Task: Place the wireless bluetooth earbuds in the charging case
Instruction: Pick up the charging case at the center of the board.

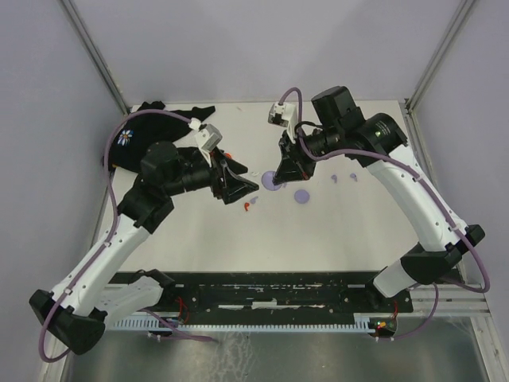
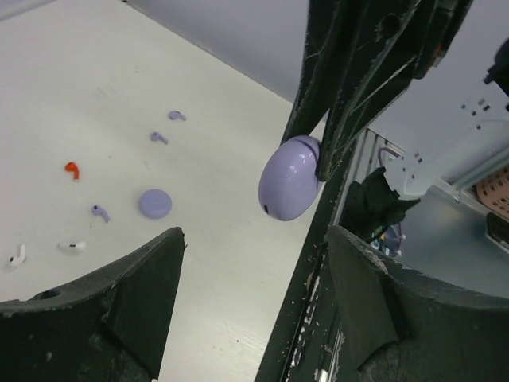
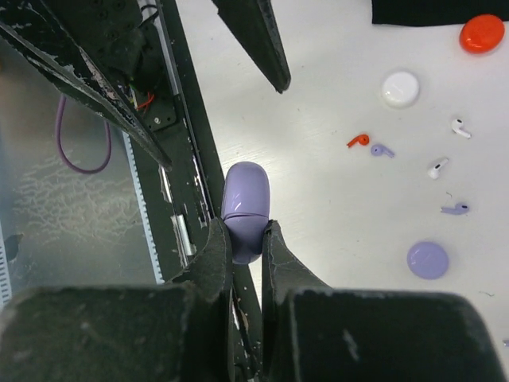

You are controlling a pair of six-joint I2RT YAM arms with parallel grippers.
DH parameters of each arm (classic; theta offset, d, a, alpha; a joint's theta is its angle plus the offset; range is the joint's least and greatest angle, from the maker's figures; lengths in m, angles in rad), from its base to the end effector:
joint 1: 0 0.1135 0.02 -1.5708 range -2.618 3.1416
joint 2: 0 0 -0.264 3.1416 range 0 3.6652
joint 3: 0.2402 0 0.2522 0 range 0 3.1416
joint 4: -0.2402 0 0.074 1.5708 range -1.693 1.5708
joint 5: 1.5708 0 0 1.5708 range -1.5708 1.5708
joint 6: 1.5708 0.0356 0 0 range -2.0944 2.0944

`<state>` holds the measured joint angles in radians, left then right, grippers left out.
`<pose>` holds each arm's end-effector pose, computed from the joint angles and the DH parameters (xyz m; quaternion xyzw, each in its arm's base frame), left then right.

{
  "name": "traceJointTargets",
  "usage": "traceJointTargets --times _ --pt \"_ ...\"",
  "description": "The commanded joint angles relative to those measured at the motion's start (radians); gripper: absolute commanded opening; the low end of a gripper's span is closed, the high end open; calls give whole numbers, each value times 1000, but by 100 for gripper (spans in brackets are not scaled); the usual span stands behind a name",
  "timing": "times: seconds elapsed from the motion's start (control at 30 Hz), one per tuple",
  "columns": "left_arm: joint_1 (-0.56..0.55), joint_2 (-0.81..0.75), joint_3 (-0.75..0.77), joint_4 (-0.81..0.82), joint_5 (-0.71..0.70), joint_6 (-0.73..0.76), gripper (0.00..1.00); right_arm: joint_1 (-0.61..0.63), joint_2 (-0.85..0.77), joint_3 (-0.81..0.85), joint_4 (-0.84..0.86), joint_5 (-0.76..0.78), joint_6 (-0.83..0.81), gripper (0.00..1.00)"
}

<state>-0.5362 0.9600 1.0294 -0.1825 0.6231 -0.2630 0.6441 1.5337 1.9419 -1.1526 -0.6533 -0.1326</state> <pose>0.1708 -0.1257 0.3950 0.2989 0.6756 -0.4573 0.4950 0.2161 0.1893 0.4603 -0.4477 0.7540 0.3805 0.2936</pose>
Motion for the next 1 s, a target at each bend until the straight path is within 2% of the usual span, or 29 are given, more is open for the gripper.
traceJointTargets --times 0.0,0.2,0.6,0.7,0.83,0.9,0.97 --pt "3 64 96 4 218 116 78 24 17 64 -97 -12 -132 2" --pt "1 164 135 8 372 148 72 43 46 68 -88 -21 -172 2" --pt "1 226 128 20 471 159 56 45 64 55 -56 -51 -186 2" --pt "1 231 124 18 472 160 45 45 65 46 -42 -60 -184 2" --pt "1 226 117 18 478 168 23 46 61 36 -15 -85 -177 3" --pt "1 220 112 16 479 175 10 47 56 20 5 -87 -173 9" --pt "-1 209 106 17 469 181 3 45 47 4 15 -82 -181 23"
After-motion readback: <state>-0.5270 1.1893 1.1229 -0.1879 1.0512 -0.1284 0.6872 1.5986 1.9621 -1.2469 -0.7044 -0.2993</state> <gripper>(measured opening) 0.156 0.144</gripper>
